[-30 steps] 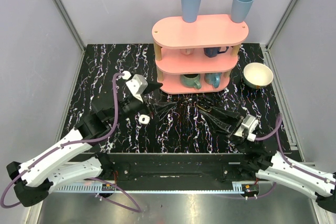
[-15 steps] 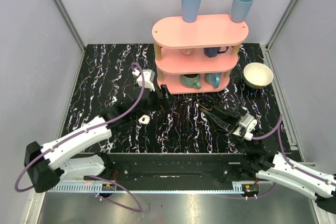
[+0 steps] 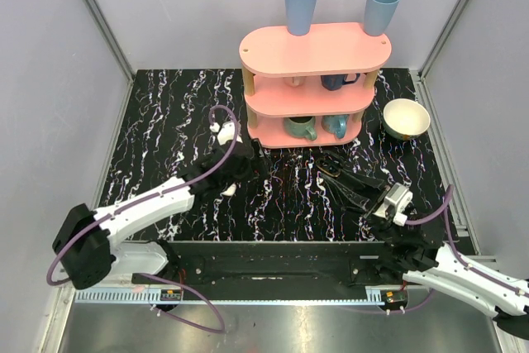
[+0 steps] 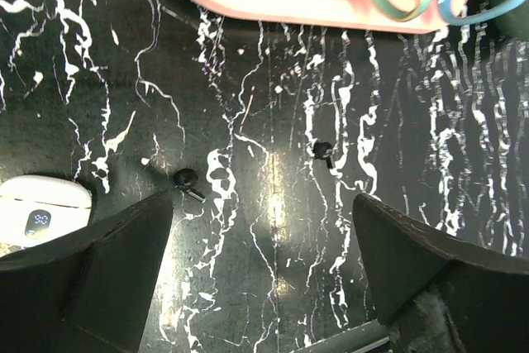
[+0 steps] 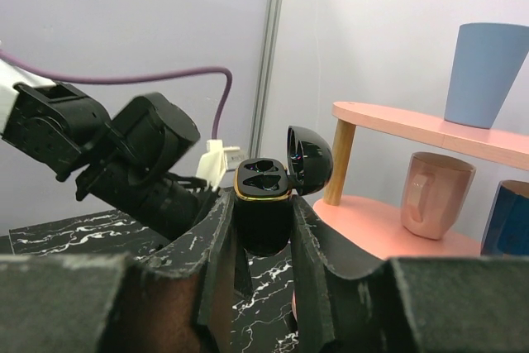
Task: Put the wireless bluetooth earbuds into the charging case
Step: Pick up the left earbud from the center of the board.
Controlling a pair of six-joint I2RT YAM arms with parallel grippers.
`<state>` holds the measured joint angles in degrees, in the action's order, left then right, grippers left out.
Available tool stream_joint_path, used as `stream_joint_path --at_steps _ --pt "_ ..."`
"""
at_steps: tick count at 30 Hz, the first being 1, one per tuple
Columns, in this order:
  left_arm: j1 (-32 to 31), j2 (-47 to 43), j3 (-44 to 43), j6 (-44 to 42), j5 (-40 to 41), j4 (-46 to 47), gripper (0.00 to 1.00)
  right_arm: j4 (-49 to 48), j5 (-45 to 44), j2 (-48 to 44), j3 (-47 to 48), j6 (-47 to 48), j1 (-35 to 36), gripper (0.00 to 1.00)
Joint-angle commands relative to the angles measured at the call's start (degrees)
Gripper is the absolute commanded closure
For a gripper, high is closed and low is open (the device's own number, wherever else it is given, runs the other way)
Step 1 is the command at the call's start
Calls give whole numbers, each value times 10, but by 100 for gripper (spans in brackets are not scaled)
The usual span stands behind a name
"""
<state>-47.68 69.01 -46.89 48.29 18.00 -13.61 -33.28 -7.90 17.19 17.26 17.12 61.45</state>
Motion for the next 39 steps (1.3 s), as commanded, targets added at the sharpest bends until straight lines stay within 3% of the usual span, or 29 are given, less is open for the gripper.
stream_joint_path --at_steps 1,14,28,39 --pt "2 42 -14 38 6 21 6 7 8 -12 23 -1 3 100" --pt "3 99 -3 80 5 45 7 11 11 -15 20 -4 3 100" --pt "6 157 -10 116 -6 46 22 8 17 -12 17 -6 3 100" --pt "7 178 -1 123 2 41 22 8 14 -15 18 -5 3 100"
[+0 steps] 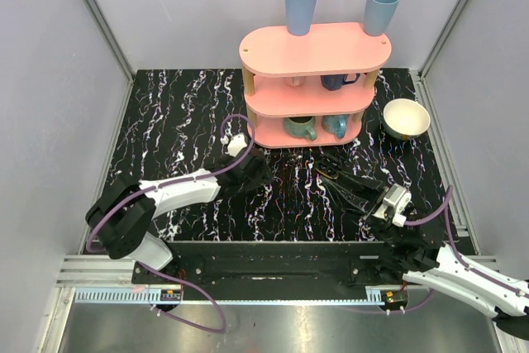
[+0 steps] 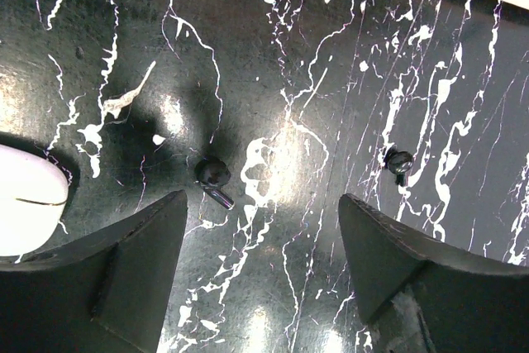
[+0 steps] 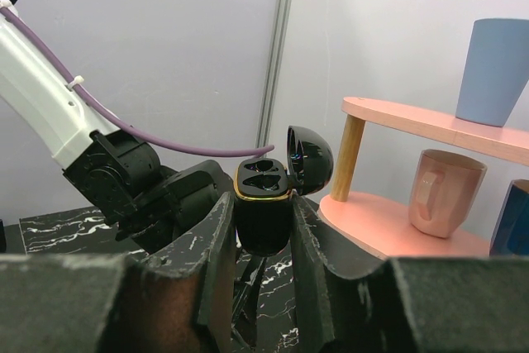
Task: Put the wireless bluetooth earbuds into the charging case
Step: Pick up the left earbud from the center of the board.
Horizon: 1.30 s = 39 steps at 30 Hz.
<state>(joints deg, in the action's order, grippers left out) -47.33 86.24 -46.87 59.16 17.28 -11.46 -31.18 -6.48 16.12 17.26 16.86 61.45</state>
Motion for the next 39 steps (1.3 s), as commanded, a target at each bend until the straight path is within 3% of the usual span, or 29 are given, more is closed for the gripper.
stream_joint_path --at_steps 1,15,39 --pt "2 9 -1 17 8 20 23 -14 1 -5 18 -3 3 100" --pt "8 43 -16 27 0 12 31 -12 2 -9 19 -3 3 100" --pt "12 46 -10 33 -8 23 32 -3 -2 -14 16 1 3 100"
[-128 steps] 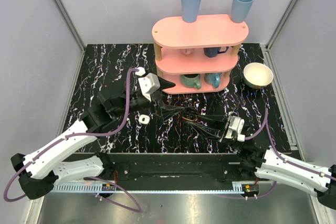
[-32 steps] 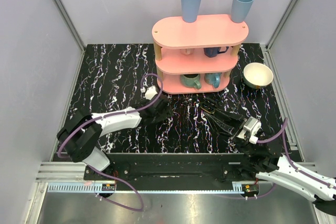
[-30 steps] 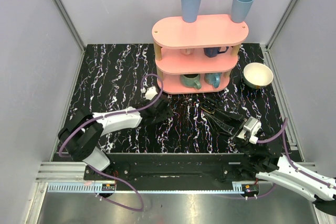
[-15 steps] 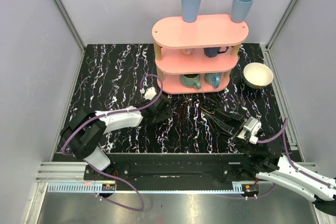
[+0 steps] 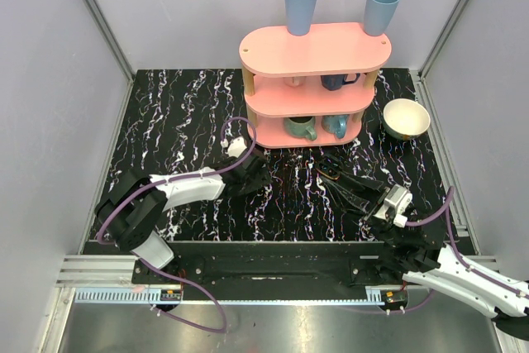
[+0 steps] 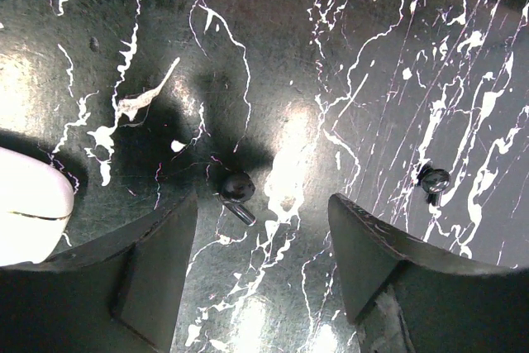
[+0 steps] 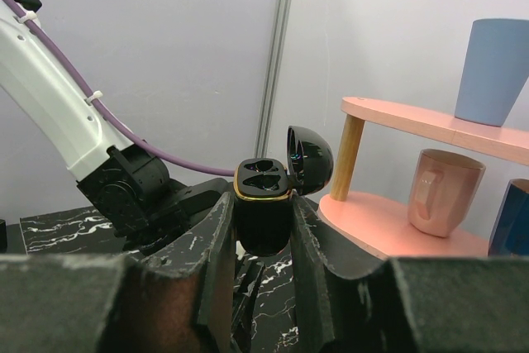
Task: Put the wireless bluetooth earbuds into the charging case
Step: Pick up the left earbud from the center of the board.
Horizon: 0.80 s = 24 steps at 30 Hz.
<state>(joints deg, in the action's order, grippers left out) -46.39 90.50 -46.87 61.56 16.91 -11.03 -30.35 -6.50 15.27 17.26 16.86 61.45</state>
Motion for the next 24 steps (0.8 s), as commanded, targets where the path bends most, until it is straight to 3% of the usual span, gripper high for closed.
stream_joint_path --at_steps 1,16,24 --pt "2 5 -10 9 -5 19 32 -11 -1 -5 17 1 3 100" --pt "2 19 -16 16 -6 9 35 -9 -1 -9 16 2 3 100" --pt "2 33 -56 8 4 -53 46 -10 1 -13 13 1 4 100"
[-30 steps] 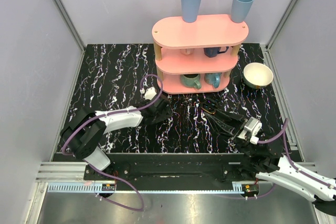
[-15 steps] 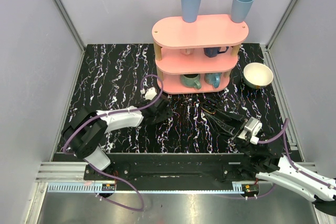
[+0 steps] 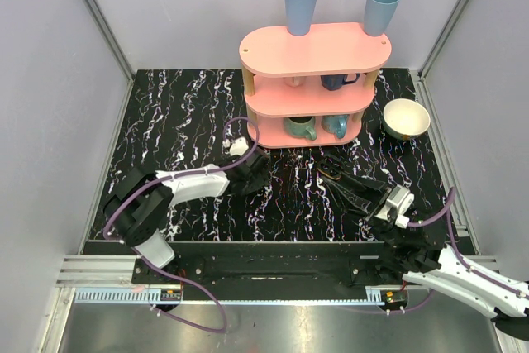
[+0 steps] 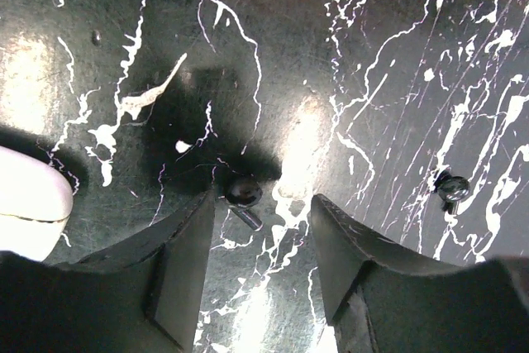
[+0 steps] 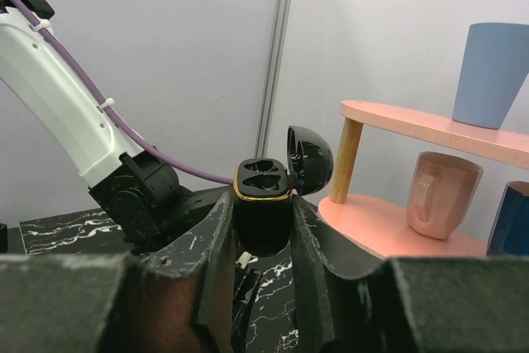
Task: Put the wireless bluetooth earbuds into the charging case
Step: Pick up the left earbud from the center of the board.
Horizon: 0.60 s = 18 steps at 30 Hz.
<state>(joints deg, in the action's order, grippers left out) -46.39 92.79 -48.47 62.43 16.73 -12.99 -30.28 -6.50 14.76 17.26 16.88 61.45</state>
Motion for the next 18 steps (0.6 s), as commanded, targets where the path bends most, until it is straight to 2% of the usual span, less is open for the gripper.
stream_joint_path --at_steps 1,10,18 --pt "2 13 -50 0 12 -53 46 -10 1 -9 12 1 3 100" --pt "2 41 -101 1 36 -132 46 -14 3 -18 4 1 3 100" --pt "2 62 -124 1 37 -165 50 -7 -1 -41 -3 2 3 100"
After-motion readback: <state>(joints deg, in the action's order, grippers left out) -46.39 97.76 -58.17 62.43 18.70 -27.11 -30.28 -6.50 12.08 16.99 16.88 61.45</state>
